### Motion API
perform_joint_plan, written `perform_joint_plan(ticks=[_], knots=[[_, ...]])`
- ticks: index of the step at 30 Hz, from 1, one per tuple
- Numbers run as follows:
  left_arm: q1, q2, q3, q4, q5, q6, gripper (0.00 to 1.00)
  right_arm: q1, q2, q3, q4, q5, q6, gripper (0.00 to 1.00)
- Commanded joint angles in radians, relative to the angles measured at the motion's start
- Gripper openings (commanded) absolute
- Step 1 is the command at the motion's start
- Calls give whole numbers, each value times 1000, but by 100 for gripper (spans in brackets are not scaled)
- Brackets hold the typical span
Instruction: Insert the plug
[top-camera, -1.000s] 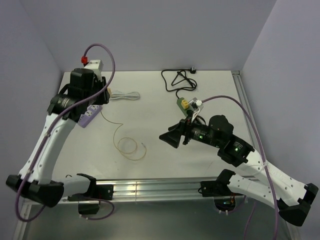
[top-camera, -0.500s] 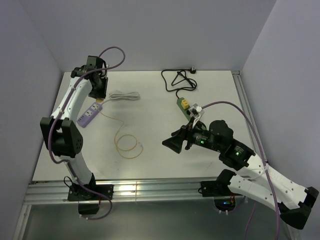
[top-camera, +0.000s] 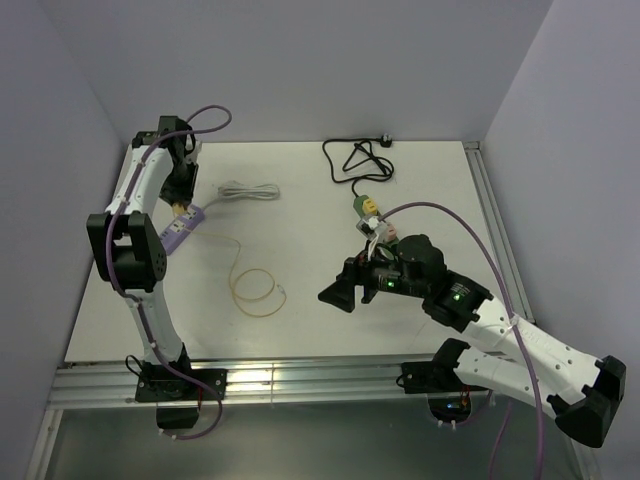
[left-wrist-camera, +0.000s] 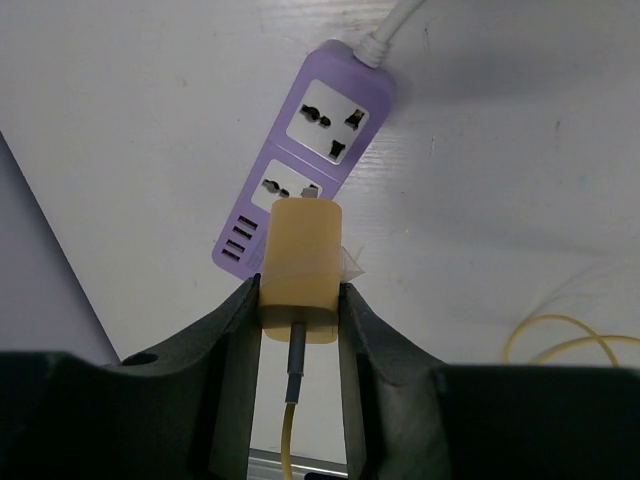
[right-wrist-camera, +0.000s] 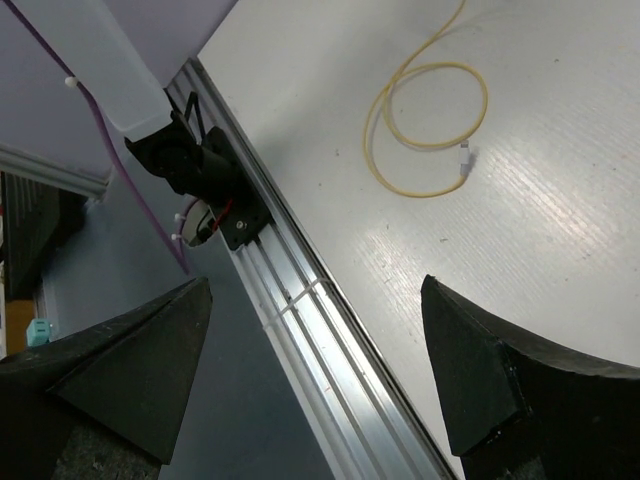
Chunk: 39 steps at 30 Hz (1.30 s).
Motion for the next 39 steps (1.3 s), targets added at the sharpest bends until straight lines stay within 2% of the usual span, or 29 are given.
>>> perform_joint_plan(ticks=[1,3,7,10,29,39], knots=[[-2,31,-11,-12,11,60,0,-2,4,10,23,-27,-35,91],[0,47,-13,-7,16,72,0,-2,8,7,22,-33,-36,91],[0,31,-23,30,120,90,0,-4,19,7,16,-24,-39,91],[3,59,-3,-4,146,115,0,-2,24,12,11,-19,-42,91],[10,102,44,22,-10,112,0,-13,44,12,8,-4,-39,91],[10,128,37,28,14,127,0,-21,56,17,6,-5,-44,91]])
